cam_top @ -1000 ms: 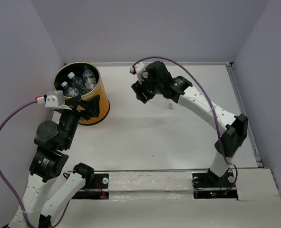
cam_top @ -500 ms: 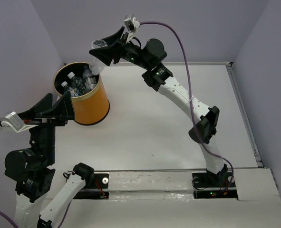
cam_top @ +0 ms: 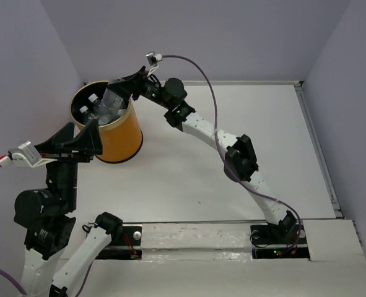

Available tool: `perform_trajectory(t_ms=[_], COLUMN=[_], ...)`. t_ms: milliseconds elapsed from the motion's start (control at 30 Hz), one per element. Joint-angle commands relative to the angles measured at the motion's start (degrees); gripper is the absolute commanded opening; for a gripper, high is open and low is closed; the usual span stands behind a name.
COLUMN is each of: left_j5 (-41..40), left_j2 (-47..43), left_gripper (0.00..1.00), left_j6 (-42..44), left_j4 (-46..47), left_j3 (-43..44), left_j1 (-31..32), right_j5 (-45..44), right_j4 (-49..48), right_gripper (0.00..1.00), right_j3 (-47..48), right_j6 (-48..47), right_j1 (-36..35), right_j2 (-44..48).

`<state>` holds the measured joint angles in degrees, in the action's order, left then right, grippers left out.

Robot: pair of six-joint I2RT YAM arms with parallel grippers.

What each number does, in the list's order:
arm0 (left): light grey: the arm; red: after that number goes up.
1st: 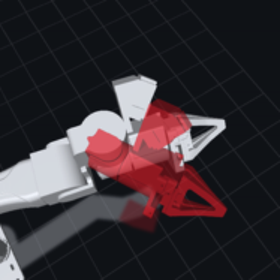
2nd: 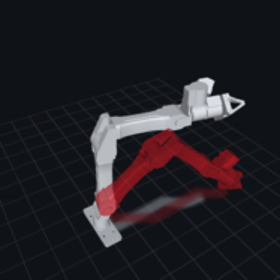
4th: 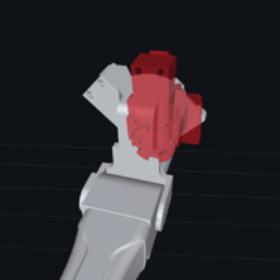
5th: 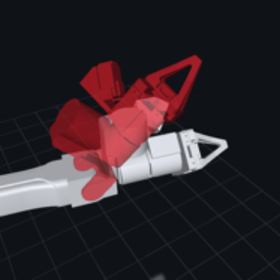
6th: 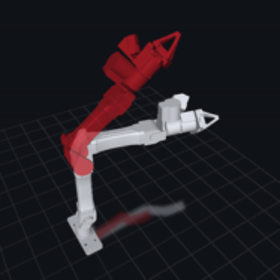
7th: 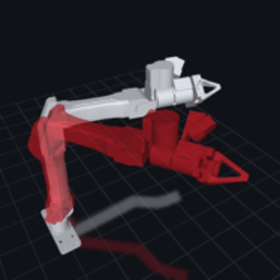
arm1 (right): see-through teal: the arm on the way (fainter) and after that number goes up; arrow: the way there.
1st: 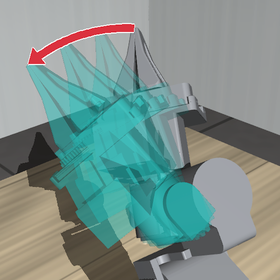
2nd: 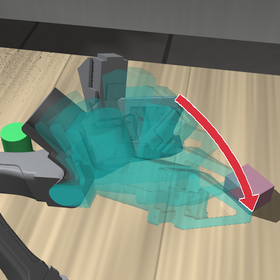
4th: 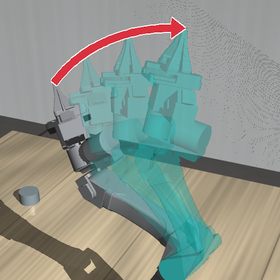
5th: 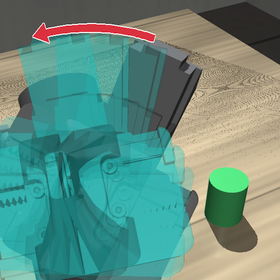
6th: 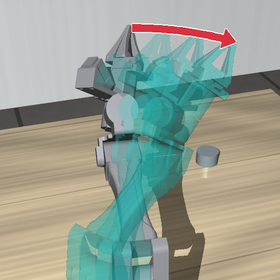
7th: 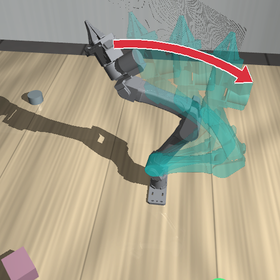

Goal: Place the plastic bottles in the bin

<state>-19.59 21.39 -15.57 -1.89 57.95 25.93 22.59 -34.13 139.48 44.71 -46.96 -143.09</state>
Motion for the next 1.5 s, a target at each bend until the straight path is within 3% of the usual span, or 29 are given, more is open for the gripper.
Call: perform_trajectory(t_ms=[0, 200, 433, 667, 1100, 1200, 1300, 1333, 1400, 1433, 1467], left_j5=[-0.4, -0.5, -1.2, -3.3, -5.9, -5.5, -2.8, -1.3, 0.3, 2.5, 3.8], left_j2=[1.0, 2.3, 3.5, 7.0, 9.6, 9.9, 9.9, 9.9, 9.6, 9.0, 8.6], left_gripper=[0.99, 0.99, 0.99, 0.99, 0.99, 0.99, 0.99, 0.99, 0.99, 0.99, 0.99], left_j6=[-0.7, -0.7, -0.5, 1.5, 2.7, 2.0, 0.9, 0.8, 0.8, 0.8, 1.0], left_j4=[2.1, 2.0, 0.1, -6.4, -12.3, -13.4, -14.2, -14.6, -14.6, -14.4, -13.2], left_j3=[-0.6, 0.4, 1.5, 9.7, 17.7, 17.9, 17.0, 16.4, 15.2, 14.4, 12.3], left_j1=[0.3, 0.3, 0.3, 0.3, 0.3, 0.3, 0.3, 0.3, 0.3, 0.3, 0.3], right_j5=[-3.7, -6.9, -9.4, -9.1, -10.5, -10.2, -10.4, -10.5, -11.9, -12.8, -15.8], right_j4=[2.9, 10.0, 11.5, 9.4, 7.7, 8.1, 7.6, 7.2, 4.9, 4.1, 3.8], right_gripper=[0.44, 0.70, 0.84, 1.00, 1.00, 1.00, 1.00, 0.98, 0.83, 0.46, 0.23], right_j3=[1.0, 3.0, 1.1, 2.7, 0.4, -3.8, -15.3, -24.2, -34.7, -40.0, -50.3], right_j6=[-7.4, -15.3, -16.6, -16.6, -21.9, -23.3, -25.0, -26.7, -28.4, -30.4, -31.5], right_j1=[-2.1, -4.4, -5.4, -6.0, -6.0, -5.4, -4.8, -4.8, -4.8, -4.8, -4.8], right_j2=[-0.5, -2.7, -4.0, -1.8, 11.7, 15.9, 23.5, 29.1, 35.9, 39.7, 47.6])
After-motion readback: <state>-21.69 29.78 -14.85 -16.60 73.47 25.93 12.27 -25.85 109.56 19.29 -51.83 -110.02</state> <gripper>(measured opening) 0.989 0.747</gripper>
